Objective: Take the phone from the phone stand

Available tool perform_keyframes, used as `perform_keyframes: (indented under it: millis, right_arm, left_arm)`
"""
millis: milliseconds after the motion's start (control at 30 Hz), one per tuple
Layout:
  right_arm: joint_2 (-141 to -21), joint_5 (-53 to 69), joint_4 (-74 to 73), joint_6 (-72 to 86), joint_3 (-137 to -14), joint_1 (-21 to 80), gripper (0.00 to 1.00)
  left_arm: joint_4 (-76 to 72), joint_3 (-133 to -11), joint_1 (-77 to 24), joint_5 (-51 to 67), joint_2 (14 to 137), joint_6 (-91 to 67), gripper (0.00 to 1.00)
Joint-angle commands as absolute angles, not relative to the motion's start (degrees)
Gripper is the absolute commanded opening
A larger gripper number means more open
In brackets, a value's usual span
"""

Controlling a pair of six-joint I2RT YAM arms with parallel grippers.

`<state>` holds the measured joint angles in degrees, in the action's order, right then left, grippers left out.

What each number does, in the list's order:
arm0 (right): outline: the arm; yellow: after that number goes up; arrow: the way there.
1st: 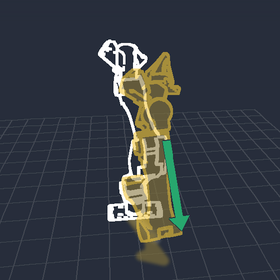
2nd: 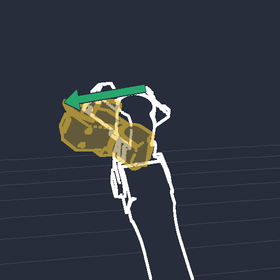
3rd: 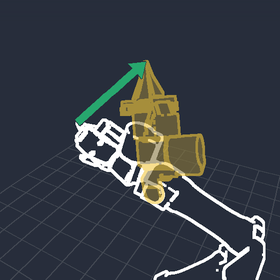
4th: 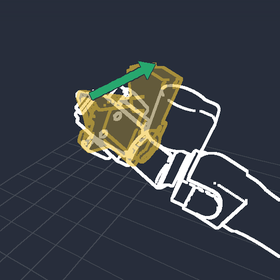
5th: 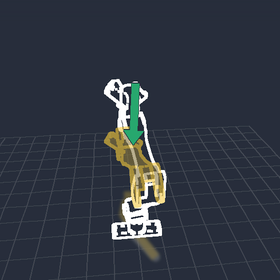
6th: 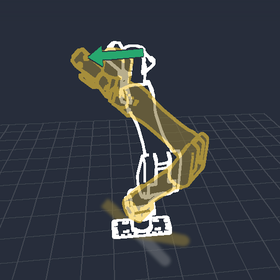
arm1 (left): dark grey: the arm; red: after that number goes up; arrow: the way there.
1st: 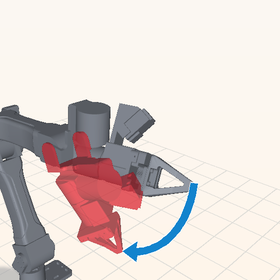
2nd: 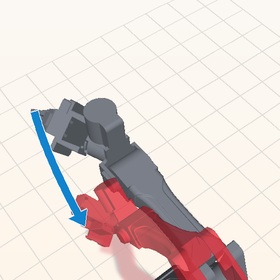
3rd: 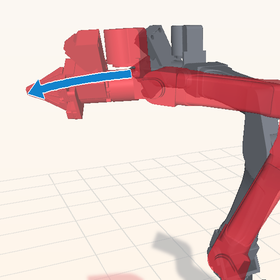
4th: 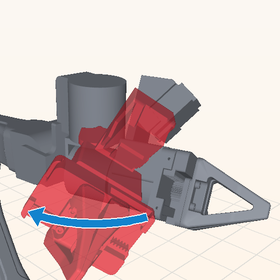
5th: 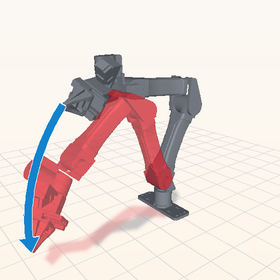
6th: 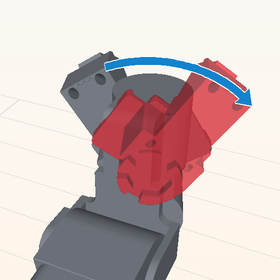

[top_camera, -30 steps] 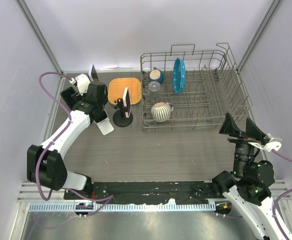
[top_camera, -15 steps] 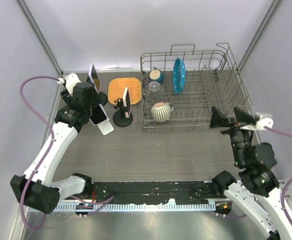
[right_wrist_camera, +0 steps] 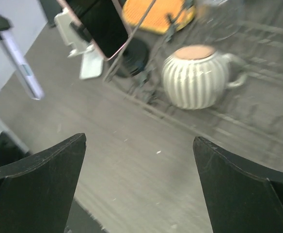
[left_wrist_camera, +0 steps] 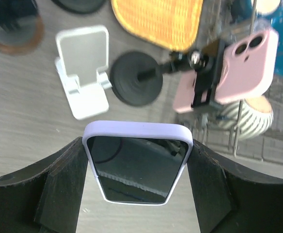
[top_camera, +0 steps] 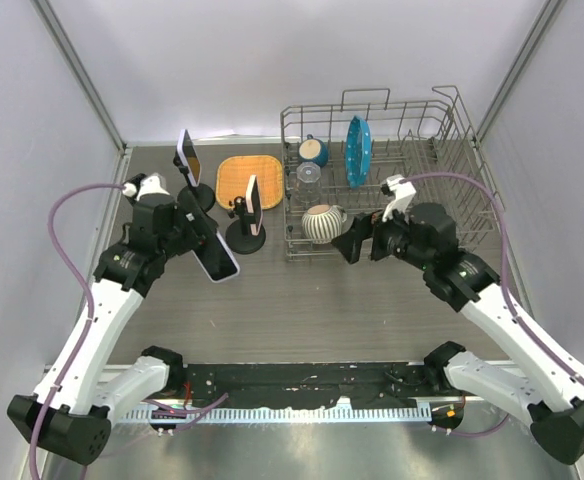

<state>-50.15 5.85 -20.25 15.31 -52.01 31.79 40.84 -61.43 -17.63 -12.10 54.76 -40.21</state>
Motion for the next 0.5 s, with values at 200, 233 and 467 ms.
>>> perform_keyframes:
  millis: [200, 233, 467]
  right_arm:
    - [-57.1, 21.0, -0.3, 30.5, -43.6, 39.3, 0.98]
    - [-58.0, 20.2, 1.6, 30.1, -43.4, 40.9, 0.98]
    - [-66.0, 14.9, 15.0, 32.9, -41.1, 50.2, 0.98]
  left_arm:
    - [28.3, -51.2, -20.8, 4.0, 51.8, -53.6, 0.00]
    - [27.6, -50.7, -21.7, 4.1, 51.6, -54.5, 0.00]
    - [22.3, -47.8, -25.0, 5.4, 51.1, -59.5, 0.00]
